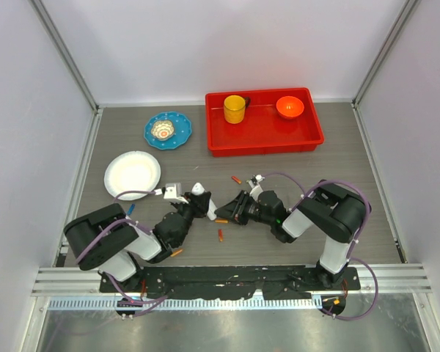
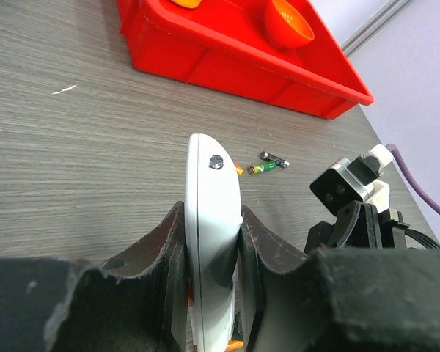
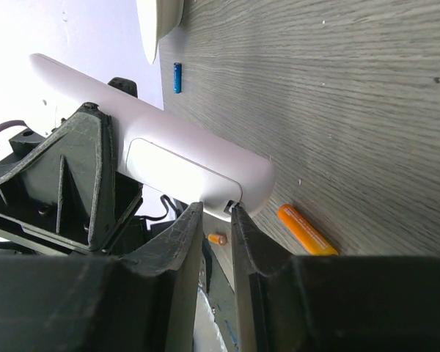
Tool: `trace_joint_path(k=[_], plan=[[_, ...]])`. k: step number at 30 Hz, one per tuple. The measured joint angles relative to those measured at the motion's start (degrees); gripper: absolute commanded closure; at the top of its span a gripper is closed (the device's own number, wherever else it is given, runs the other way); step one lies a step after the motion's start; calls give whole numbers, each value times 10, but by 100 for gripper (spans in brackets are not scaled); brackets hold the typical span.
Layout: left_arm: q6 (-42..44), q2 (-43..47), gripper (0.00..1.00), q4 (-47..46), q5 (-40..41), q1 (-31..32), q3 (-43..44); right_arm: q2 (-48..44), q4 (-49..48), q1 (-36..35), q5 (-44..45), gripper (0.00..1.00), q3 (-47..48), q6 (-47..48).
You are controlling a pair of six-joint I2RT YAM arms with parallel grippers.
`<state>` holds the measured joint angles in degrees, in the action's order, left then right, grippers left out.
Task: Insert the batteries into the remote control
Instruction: Remove the battery cover from the remote control.
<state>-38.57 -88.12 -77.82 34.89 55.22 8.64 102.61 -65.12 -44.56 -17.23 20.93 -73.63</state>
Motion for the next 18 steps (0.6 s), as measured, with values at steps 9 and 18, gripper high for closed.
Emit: trace_joint_path(k=[9, 18], plan=[[5, 32, 100, 9, 4, 0, -1, -23, 2, 0, 2, 73, -2, 6], [14, 37, 100, 32, 6, 1, 9, -26, 7, 1, 2, 73, -2, 13]])
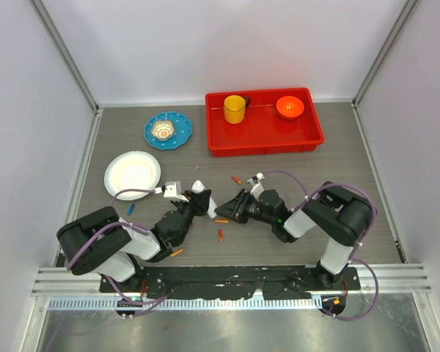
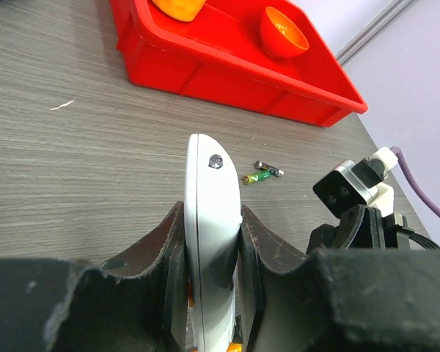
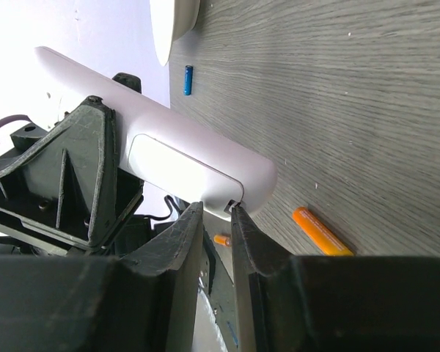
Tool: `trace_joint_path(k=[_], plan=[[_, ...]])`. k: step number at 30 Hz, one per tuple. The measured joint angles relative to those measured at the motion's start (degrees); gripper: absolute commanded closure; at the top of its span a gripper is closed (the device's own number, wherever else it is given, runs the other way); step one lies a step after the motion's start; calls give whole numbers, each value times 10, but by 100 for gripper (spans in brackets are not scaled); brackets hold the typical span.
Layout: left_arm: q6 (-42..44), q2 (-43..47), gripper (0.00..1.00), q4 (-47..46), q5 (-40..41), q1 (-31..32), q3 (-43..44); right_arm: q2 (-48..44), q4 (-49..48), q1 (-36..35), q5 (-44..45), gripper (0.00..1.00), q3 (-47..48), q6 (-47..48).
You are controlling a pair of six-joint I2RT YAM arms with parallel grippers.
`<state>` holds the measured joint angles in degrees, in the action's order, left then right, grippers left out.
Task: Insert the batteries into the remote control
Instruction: Remove the battery cover from the remote control.
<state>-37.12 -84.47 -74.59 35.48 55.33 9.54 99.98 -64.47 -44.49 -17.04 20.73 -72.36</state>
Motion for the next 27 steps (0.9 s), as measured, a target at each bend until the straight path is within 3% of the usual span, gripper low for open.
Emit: trace_joint_path(k=[14, 27], plan=[[17, -54, 100, -1, 19, 4, 11, 24, 3, 0, -1, 73, 0, 0], [16, -48, 100, 7, 23, 6, 12, 24, 2, 7, 0, 73, -2, 0]])
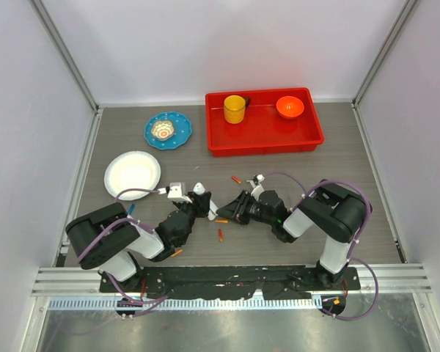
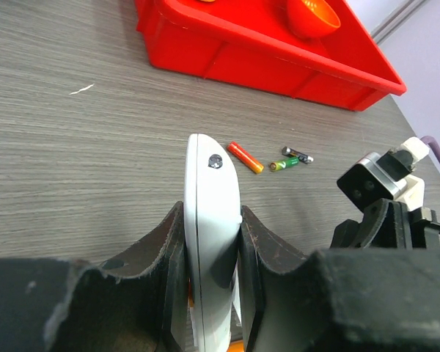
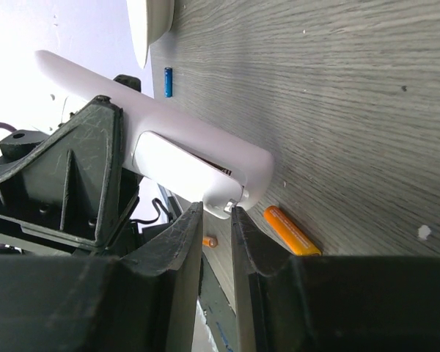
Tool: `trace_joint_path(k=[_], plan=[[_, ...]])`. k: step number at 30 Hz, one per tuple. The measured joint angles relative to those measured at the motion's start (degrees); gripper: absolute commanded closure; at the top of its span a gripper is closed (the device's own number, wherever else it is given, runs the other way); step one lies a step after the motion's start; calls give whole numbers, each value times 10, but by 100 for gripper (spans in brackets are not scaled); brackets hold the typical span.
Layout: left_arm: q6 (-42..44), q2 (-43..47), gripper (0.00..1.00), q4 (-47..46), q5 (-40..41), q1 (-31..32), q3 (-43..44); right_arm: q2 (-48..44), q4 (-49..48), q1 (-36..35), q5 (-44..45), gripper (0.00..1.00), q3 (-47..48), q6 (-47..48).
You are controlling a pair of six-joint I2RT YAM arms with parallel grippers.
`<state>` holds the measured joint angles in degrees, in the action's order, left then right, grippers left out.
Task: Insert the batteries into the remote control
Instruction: Remove the battery cover from the remote control.
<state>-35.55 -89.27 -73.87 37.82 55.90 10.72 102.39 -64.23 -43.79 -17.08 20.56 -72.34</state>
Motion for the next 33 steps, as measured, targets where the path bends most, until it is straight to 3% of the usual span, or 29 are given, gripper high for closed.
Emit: trace_joint_path(k=[21, 33], plan=[[-14, 42, 100, 54, -8, 8, -2, 4, -12, 9, 3, 73, -10, 3], [-25, 47, 100, 56, -19, 10, -2, 11, -24, 9, 2, 61, -10, 2]])
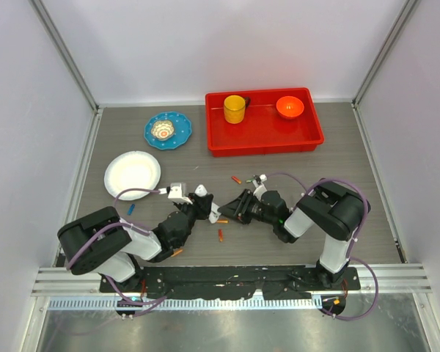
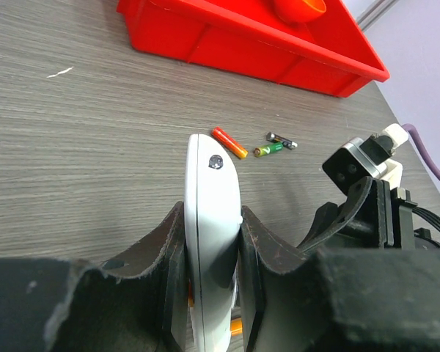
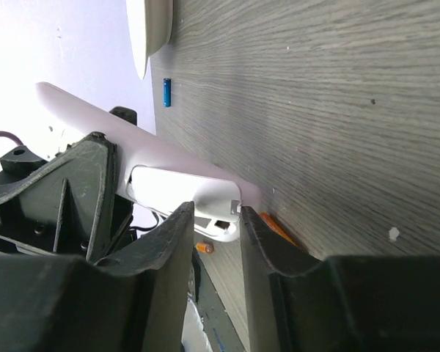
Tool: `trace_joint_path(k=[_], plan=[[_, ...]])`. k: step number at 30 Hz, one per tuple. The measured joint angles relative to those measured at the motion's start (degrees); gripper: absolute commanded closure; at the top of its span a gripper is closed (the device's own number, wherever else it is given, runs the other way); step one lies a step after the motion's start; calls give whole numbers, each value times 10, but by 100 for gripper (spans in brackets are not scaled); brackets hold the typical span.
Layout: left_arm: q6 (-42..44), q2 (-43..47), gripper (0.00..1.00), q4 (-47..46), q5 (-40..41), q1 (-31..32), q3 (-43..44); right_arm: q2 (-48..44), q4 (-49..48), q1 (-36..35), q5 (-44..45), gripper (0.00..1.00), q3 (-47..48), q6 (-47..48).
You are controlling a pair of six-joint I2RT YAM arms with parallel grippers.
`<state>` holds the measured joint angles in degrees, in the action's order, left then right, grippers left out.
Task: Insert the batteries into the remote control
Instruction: Remove the battery cover from the remote control.
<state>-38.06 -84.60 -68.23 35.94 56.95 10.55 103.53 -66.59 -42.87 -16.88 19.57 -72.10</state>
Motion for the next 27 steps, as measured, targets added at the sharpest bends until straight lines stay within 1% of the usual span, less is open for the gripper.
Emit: trace_joint_path(k=[13, 19, 27], plan=[[-7, 3, 100, 12, -4, 3, -1, -12, -2, 2, 0, 47, -6, 0], [-9, 8, 100, 38, 12, 3, 2, -54, 46, 2, 1, 46, -6, 17], [-10, 8, 100, 49, 19, 3, 7, -95, 104, 3, 8, 46, -4, 51]])
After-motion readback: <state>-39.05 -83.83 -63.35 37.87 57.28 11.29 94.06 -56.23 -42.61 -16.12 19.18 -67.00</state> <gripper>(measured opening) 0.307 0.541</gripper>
